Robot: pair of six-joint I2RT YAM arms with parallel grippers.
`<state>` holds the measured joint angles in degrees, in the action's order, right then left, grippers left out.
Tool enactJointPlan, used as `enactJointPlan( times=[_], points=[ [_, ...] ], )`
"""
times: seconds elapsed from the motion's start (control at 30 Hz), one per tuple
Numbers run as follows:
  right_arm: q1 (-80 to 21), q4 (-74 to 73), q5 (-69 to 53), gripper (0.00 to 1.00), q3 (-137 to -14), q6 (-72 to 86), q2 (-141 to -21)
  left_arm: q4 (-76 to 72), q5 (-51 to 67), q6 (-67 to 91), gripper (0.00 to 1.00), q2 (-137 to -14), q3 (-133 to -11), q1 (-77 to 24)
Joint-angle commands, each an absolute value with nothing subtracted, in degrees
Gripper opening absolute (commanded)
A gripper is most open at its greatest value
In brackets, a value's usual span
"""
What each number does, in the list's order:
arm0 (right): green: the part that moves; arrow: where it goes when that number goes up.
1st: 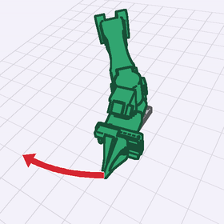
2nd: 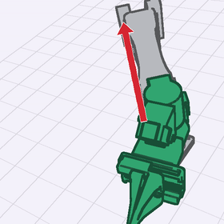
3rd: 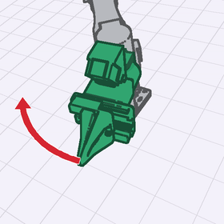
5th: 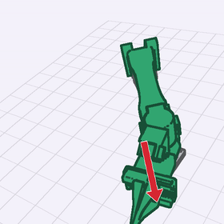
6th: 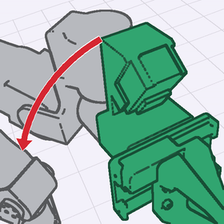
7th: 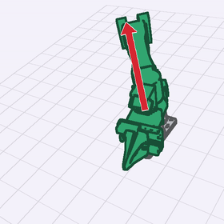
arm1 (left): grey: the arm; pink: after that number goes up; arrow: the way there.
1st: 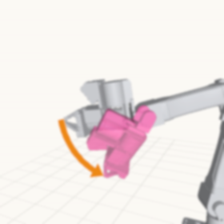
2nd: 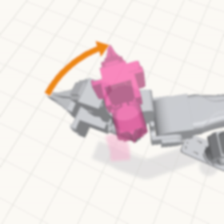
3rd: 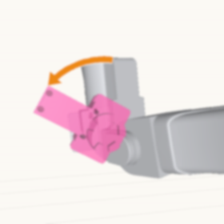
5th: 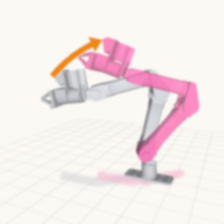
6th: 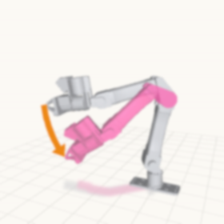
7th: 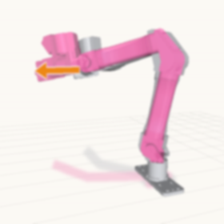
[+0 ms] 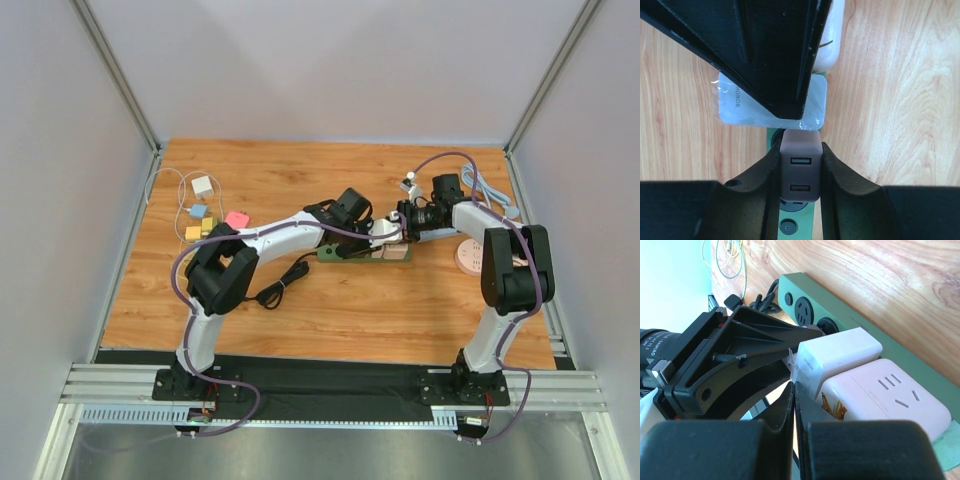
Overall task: Pull the plug off the socket
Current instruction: Remove the plug from the socket.
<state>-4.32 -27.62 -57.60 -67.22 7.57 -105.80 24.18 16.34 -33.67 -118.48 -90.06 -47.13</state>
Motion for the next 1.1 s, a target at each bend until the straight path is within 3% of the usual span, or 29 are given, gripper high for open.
enactJointPlan(
  times=[0.0, 0.23, 0.4, 0.67, 0.83, 1.07],
  points=[
    [-3.69, -26.01, -38.77, 0.0, -66.88, 4.84, -109.69, 28.18, 18.18, -30.5, 0.0, -114.77, -95.51, -47.02],
    [-3.69, -26.63, -37.0, 0.0, -66.97, 4.22, -110.13, 33.84, 30.65, -24.0, 0.0, -117.68, -102.21, -43.43],
    [-3.78, -27.07, -36.48, 0.0, -67.32, 4.04, -110.74, 31.04, 30.68, -24.08, 0.0, -116.54, -100.55, -43.33],
    [-3.78, -27.68, -34.54, 0.0, -67.59, 3.6, -110.74, 20.31, 12.5, -30.14, 0.0, -111.36, -88.7, -48.6],
    [-3.87, -28.04, -34.28, 0.0, -67.76, 3.34, -111.09, 22.05, 5.89, -32.61, 0.0, -113.2, -89.11, -50.71],
    [-3.96, -28.21, -33.14, 0.0, -67.85, 2.9, -111.27, 35.94, 23.71, -26.47, 0.0, -118.2, -103.51, -46.41]
  ],
)
